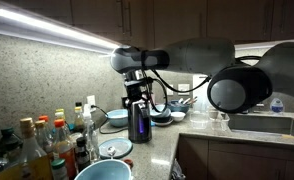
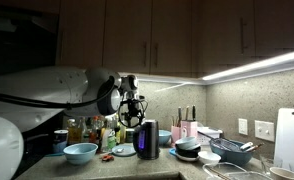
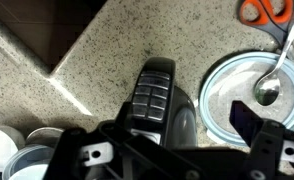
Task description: Turn off the black electric kettle then open the lid
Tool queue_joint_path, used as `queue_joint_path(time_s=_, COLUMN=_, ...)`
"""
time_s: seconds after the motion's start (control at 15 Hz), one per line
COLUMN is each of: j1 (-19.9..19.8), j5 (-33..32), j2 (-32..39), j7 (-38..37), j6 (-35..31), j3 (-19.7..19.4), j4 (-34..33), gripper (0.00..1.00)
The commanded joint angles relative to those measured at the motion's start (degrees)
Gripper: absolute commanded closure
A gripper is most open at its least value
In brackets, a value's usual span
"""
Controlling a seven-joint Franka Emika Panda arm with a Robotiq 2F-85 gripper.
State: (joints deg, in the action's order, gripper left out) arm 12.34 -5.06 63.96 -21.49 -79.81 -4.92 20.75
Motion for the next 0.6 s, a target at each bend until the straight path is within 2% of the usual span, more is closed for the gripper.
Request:
queue_joint_path(time_s=0.0, j1=0.7, j5=-1.7, j2=-0.5, j7=3.6, j6=-1.6, j3=-0.5, j4=0.8, gripper=0.0)
queue_joint_path(time_s=0.4, j1=2.9, j5=-4.6, j2=-0.9, j7=2.9, j6=-4.7, j3=-1.9, j4=-0.2, gripper=0.0)
queue_joint_path(time_s=0.53, j1=2.7, j5=-4.5, j2=-2.0, j7=2.5, j6=-5.6, j3=-1.8, j4=2.6, gripper=0.0)
